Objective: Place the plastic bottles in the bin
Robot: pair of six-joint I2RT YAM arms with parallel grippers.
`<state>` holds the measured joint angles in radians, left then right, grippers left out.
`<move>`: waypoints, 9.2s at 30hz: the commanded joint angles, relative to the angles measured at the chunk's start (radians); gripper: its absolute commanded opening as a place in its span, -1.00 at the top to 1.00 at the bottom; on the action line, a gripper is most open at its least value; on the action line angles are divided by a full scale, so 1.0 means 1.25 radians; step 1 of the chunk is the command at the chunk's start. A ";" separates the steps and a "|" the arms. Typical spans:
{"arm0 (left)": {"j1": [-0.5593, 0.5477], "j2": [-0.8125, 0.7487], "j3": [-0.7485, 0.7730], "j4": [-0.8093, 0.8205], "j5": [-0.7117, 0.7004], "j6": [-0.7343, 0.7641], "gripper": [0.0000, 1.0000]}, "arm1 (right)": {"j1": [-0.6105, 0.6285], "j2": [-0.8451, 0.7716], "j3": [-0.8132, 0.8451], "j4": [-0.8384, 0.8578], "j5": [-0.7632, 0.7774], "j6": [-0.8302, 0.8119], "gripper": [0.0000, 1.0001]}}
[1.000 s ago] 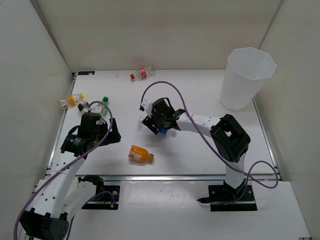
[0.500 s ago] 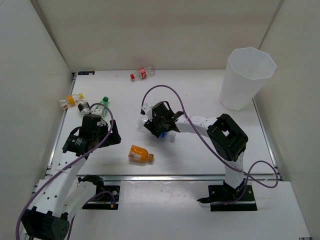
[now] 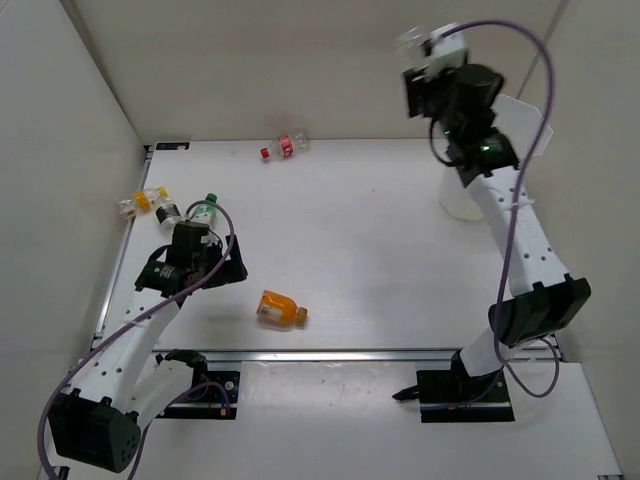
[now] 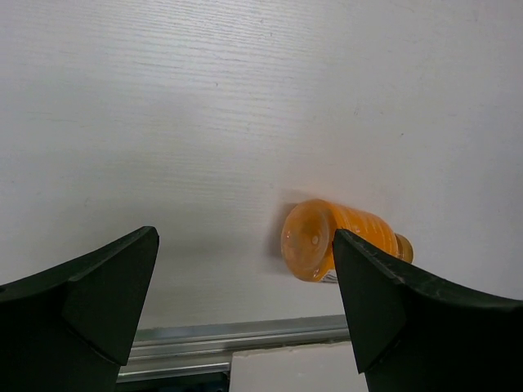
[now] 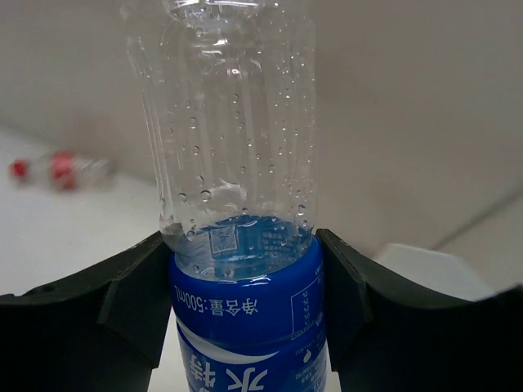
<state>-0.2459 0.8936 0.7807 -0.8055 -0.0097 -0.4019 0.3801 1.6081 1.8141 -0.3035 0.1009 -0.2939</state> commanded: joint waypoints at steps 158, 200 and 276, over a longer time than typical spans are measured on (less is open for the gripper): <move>-0.041 1.454 1.496 0.420 0.229 0.244 -0.04 | -0.413 -0.072 -0.083 -0.211 -0.136 0.160 -0.98; -0.198 0.067 -0.074 0.873 0.380 -0.260 0.06 | 0.145 -0.407 -0.757 0.501 -0.471 0.736 -0.98; 0.265 0.706 0.531 0.225 -0.023 0.098 -0.97 | -0.469 0.212 0.139 0.070 -0.225 0.332 -0.99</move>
<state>0.0689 1.7493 1.3773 -0.5053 -0.0742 -0.3599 -0.2173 1.9553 1.9530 -0.2394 -0.1356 0.1280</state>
